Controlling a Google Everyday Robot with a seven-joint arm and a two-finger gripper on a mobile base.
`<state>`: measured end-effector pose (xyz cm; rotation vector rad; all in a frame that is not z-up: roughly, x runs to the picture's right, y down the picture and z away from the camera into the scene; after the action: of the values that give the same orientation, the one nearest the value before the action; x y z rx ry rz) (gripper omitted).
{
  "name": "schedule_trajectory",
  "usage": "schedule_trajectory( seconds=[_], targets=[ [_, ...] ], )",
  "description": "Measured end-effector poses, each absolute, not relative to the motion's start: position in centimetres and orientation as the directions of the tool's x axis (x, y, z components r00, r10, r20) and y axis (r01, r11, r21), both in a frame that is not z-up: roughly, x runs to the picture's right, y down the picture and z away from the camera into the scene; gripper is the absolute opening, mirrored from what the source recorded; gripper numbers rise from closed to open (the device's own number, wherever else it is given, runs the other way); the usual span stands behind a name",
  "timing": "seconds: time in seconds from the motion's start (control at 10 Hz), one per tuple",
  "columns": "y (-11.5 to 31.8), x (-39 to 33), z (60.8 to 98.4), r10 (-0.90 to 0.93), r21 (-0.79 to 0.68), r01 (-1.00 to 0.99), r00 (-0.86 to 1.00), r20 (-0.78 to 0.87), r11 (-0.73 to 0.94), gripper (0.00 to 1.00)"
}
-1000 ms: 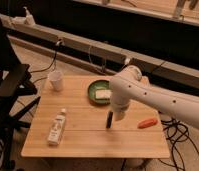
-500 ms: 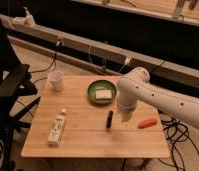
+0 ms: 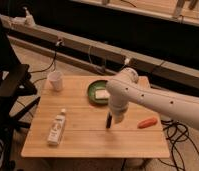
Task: Knock the eraser over
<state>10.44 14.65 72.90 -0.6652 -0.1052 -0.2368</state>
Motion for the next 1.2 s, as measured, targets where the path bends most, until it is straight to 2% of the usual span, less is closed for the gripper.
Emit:
schedule_trajectory(
  seconds=[0.1, 0.2, 0.7, 1.2],
  targets=[
    [14.7, 11.6, 73.3, -0.179, -0.601, 0.234, 0.972, 0.152, 0.764, 0.07],
    [14.7, 12.3, 73.5, -0.174, -0.602, 0.219, 0.976, 0.133, 0.768, 0.01],
    [15.2, 13.9, 75.7, -0.130, -0.625, 0.163, 0.987, 0.099, 0.763, 0.00],
    [17.0, 11.2, 79.3, -0.141, -0.664, 0.237, 0.971, 0.195, 0.709, 0.01]
  ],
)
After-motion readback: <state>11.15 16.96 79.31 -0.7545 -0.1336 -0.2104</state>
